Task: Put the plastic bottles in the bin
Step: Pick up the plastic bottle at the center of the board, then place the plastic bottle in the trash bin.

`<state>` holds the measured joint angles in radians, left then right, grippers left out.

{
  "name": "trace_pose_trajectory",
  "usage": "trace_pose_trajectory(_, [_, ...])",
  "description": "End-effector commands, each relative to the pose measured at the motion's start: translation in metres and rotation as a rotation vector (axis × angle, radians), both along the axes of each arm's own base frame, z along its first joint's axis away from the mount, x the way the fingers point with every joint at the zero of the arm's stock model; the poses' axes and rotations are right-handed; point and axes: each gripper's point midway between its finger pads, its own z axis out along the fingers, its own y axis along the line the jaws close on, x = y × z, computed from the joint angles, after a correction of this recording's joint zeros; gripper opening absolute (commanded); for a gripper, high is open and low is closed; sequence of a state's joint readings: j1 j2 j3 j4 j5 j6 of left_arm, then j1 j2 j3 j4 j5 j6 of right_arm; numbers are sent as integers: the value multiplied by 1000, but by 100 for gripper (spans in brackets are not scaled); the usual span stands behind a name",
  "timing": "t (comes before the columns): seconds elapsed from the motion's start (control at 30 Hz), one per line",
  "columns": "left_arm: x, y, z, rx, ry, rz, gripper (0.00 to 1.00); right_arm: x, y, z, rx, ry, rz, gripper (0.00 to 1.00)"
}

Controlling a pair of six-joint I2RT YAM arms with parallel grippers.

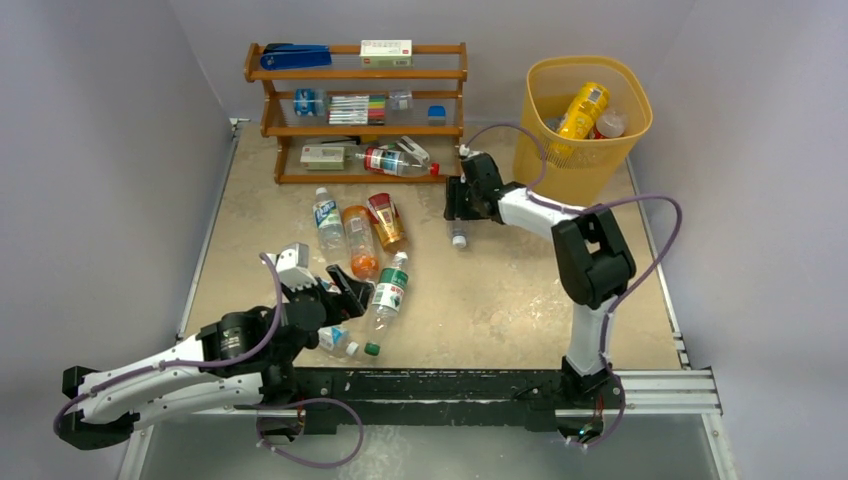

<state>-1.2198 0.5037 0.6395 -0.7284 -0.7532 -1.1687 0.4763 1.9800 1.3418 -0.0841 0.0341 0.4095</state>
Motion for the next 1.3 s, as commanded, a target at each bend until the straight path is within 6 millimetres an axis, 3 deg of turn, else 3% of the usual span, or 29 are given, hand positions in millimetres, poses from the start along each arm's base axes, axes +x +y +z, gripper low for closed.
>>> trace_pose_trajectory(0.0, [2, -8, 2, -32, -5, 0, 90, -7, 0, 80, 77, -152, 7, 57])
trace_pose_trajectory(0.27, [3, -18, -7, -33, 4, -13, 90, -50, -20, 182, 172, -295, 12, 58])
trace_pose_trajectory(0.4, [3, -25, -12, -34, 12, -27, 90, -60, -43, 244, 167, -419, -36, 58])
trace_pose_trajectory(0.57, [2, -30, -15, -39, 19, -42, 90, -52, -82, 306, 153, -531, -109, 59])
trace_pose_trajectory(0.8, [0, -31, -14, -55, 22, -53, 90, -22, -156, 380, 110, -660, -256, 59])
trace_pose_trajectory(0.97, [-1, -30, -13, -68, 23, -58, 90, 12, -200, 410, 100, -692, -343, 59])
trace_pose_trajectory(1.1, [-3, -28, -12, -85, 24, -60, 90, 44, -223, 411, 95, -682, -389, 58])
trace_pose_trajectory(1.27, [-4, -28, -12, -101, 24, -61, 90, 74, -235, 402, 64, -660, -421, 59])
